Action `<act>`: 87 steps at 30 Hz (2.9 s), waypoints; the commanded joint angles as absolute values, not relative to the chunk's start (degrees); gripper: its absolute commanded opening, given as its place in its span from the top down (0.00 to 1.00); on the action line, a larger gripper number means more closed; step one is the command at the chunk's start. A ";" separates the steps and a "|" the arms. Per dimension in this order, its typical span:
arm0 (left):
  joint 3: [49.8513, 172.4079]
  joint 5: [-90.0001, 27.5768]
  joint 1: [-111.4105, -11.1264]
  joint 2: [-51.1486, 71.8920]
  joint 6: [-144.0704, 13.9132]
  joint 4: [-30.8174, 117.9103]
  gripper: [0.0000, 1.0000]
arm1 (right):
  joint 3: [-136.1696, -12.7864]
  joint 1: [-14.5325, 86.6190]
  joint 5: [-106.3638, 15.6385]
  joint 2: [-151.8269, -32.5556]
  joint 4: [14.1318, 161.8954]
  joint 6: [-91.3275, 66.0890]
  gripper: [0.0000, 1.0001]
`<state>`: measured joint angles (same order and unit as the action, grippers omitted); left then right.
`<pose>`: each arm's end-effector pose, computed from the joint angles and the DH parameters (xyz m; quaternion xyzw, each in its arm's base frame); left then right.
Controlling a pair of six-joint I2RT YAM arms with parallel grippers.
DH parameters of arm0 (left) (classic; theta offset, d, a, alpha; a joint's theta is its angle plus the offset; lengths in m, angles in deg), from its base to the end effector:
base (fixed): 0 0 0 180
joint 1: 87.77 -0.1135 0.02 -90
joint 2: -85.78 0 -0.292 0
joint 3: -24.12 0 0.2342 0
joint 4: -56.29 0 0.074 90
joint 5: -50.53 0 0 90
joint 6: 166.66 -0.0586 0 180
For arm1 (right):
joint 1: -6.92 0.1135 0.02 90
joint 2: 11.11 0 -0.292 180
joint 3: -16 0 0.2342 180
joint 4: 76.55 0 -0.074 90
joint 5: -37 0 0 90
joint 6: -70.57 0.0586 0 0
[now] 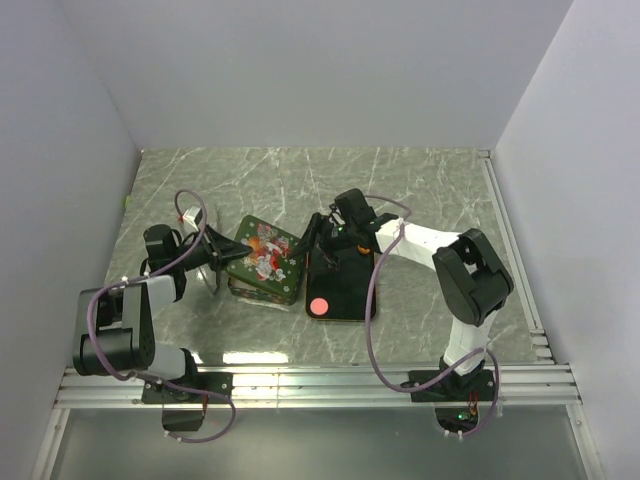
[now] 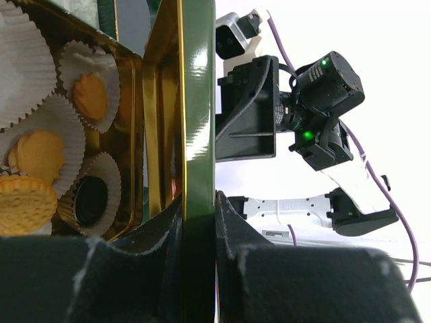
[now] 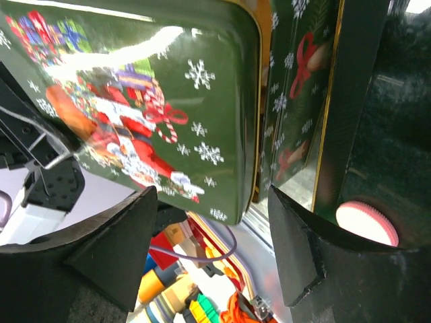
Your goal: Pack the cookies
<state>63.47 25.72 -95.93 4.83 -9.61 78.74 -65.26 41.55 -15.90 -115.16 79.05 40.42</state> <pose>0.2474 -0.0183 0.2140 -0.1716 0.7344 -0.6223 0.2095 0.2999 0.2501 0.2175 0.0794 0.8867 0.4551 0.0174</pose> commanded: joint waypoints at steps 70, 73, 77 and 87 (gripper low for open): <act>67.35 23.81 -95.77 -7.83 -19.44 68.53 0.99 | -64.41 41.63 -14.68 -120.62 85.97 39.89 0.08; 67.87 22.58 -95.85 -7.13 -21.37 65.89 0.99 | -64.24 41.63 -14.42 -120.80 86.67 40.16 0.11; 68.40 20.47 -95.94 -5.90 -24.36 60.79 0.99 | -65.46 41.72 -14.42 -120.10 86.06 39.81 0.15; 67.53 14.50 -96.47 -2.03 -26.21 56.38 0.96 | -70.56 42.07 -15.03 -118.51 80.35 37.52 0.17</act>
